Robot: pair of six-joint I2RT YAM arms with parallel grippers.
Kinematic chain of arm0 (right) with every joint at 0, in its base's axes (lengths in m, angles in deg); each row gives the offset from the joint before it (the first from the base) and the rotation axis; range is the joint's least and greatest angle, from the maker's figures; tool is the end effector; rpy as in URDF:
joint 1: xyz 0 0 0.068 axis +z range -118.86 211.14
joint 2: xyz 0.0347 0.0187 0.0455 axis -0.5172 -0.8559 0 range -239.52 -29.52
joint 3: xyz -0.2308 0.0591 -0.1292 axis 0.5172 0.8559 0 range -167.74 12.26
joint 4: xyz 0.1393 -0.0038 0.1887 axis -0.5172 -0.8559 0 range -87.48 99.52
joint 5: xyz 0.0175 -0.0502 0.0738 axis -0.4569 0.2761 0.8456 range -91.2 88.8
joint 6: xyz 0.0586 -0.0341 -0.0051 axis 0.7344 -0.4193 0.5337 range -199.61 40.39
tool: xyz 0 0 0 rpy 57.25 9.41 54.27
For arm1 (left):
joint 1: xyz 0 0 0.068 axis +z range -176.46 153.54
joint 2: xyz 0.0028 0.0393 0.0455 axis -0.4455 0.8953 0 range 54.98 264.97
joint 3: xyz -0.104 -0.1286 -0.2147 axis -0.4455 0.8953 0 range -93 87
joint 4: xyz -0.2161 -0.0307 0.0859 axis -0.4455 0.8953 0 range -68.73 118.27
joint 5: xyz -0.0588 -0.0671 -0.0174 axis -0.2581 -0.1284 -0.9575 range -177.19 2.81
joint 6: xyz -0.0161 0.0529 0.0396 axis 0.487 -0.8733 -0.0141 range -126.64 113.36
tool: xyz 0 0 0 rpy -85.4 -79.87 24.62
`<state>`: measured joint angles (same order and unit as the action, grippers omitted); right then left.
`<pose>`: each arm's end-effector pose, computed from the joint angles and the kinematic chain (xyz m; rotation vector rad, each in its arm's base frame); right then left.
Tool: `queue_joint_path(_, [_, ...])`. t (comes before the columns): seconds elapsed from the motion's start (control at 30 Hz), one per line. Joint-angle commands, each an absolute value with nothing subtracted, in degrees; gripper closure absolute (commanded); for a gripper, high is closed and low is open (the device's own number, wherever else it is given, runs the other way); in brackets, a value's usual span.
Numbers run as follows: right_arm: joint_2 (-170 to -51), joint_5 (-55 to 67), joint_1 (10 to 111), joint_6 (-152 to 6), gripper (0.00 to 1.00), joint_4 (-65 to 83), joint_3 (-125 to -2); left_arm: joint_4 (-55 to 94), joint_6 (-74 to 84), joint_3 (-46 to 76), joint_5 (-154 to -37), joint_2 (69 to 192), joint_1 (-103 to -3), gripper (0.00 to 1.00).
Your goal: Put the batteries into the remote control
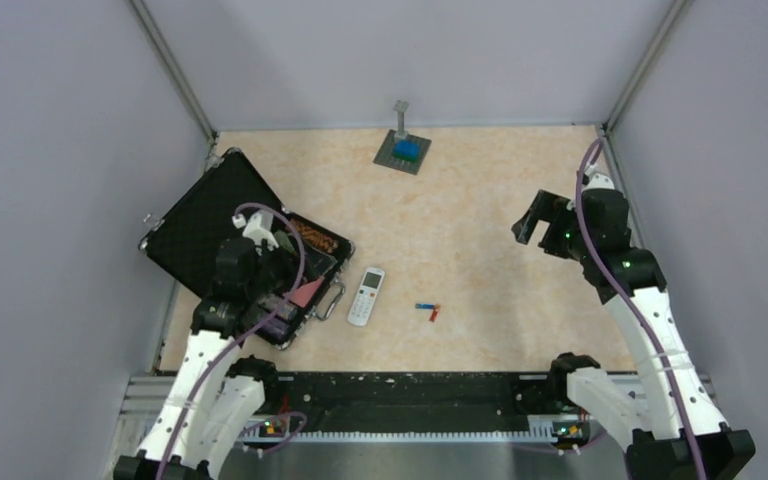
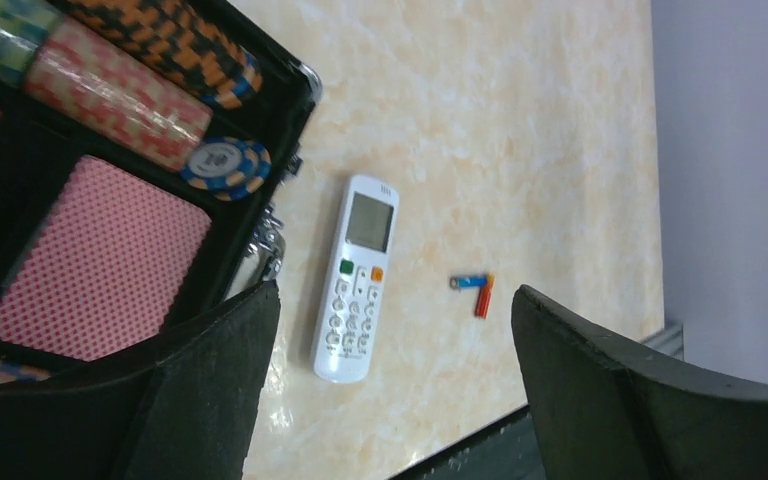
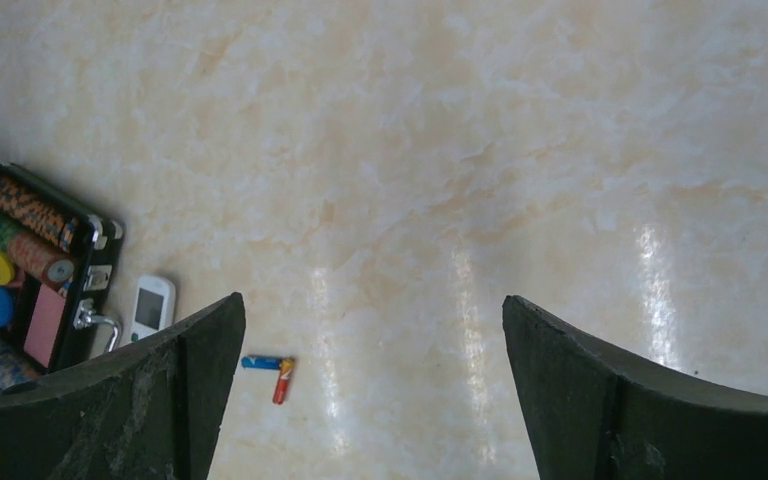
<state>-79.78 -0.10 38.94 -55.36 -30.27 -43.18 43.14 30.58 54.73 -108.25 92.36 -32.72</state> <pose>0.1664 0.0239 0.3213 0.3031 2.1737 0.3382 0.1406 -0.0351 0.2562 -0.3300 2.0890 -0.8401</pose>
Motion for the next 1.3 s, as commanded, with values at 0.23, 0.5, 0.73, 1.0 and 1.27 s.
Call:
queue_joint_path(0.23, [-78.8,6.5,38.6,-48.3,0.05,-31.2,-38.0,41.5,27.1,52.1,-100.5,99.1,-51.6,0.15])
queue_joint_path(0.5, [-76.5,4.9,38.6,-47.4,0.07,-32.4,-36.4,42.8,27.5,45.5,-84.7,115.5,-61.8,0.17])
queue_joint_path(0.73, [-76.5,5.2,38.6,-46.2,0.07,-32.2,-35.0,44.1,25.3,42.0,-84.1,127.2,-63.2,0.07])
queue_joint_path(1.0, [-77.8,5.5,38.6,-45.6,0.07,-31.2,-33.5,42.0,21.9,39.8,-85.4,133.7,-65.8,0.01])
queue_joint_path(1.27, [-79.3,5.6,38.6,-45.4,0.08,-30.7,-33.1,42.4,22.7,38.2,-82.0,138.8,-66.5,0.18])
